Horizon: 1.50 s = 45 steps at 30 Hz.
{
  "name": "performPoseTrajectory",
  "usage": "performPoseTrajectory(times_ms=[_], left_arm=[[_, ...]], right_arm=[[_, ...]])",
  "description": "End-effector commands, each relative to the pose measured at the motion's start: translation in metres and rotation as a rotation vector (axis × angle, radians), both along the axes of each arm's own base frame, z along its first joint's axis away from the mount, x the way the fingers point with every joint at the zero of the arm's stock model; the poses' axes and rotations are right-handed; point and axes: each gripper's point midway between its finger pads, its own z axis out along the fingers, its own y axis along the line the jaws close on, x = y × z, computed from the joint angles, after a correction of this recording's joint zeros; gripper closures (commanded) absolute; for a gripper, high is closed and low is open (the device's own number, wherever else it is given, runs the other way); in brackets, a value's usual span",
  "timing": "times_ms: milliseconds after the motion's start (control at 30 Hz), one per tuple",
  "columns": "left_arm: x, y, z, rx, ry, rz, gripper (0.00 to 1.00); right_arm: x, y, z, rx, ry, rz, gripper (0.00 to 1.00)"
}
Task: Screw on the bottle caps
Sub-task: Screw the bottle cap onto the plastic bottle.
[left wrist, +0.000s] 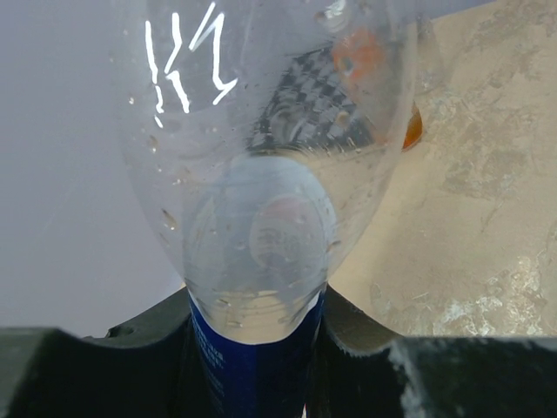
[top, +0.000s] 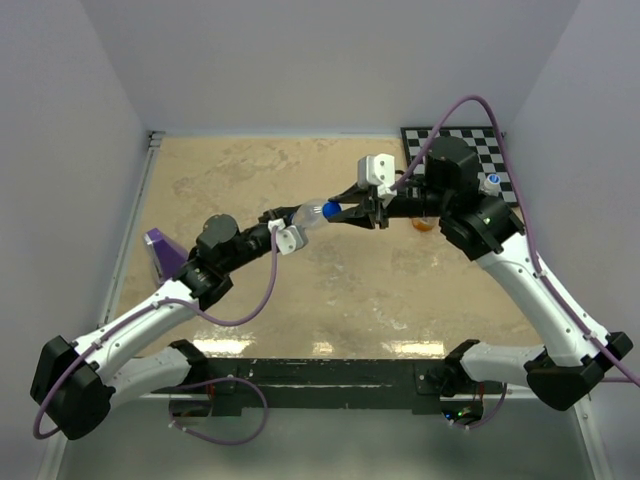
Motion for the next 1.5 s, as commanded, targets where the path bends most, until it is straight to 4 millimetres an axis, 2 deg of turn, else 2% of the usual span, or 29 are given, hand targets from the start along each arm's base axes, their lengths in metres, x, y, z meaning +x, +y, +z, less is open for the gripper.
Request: performPoseTrajectory(times_ms=[0,200,367,600,833,933,1000,1033,1167,1267,1367,1467], left_arm=[[0.013,0.015,0.046,-0.118,-0.09,0.11,0.71],[0.029,0.036,0.052,-0.159,-0.106,0.268,0.72],[0.039,0.051,0.052,-0.163,-0.12,0.393,0.73],[0.049,0.075,0.055,-0.193,-0.134,0.556,0.73],[0.055,0.092,0.057,-0.213,-0.142,0.685,0.74],[0.056,0.099,0.056,-0.218,-0.141,0.736,0.74],[0.055,0.098,0.056,-0.222,-0.145,0.727,0.74],[0.054,0.095,0.056,-0.222,-0.142,0.712,0.73],[0.053,0.086,0.053,-0.25,-0.118,0.651,0.72],[0.051,0.079,0.056,-0.271,-0.1,0.589,0.72],[0.047,0.069,0.057,-0.276,-0.091,0.516,0.71],[0.039,0.056,0.058,-0.268,-0.09,0.427,0.71]], right_arm=[[0.013,0.001,0.021,0.093,0.056,-0.109,1.0],[0.038,0.001,0.032,0.24,0.23,-0.296,1.0],[0.065,-0.005,0.032,0.328,0.373,-0.495,1.0],[0.075,0.006,0.017,0.377,0.533,-0.645,1.0],[0.086,-0.01,0.023,0.491,0.569,-0.762,1.0],[0.086,-0.009,0.025,0.55,0.596,-0.751,1.0],[0.078,-0.005,0.033,0.568,0.584,-0.695,1.0],[0.073,-0.007,0.04,0.579,0.57,-0.67,0.98],[0.055,-0.025,0.085,0.625,0.409,-0.612,0.6],[0.044,-0.034,0.102,0.606,0.292,-0.568,0.43],[0.038,-0.038,0.096,0.535,0.234,-0.531,0.33],[0.022,-0.034,0.097,0.494,0.151,-0.432,0.25]])
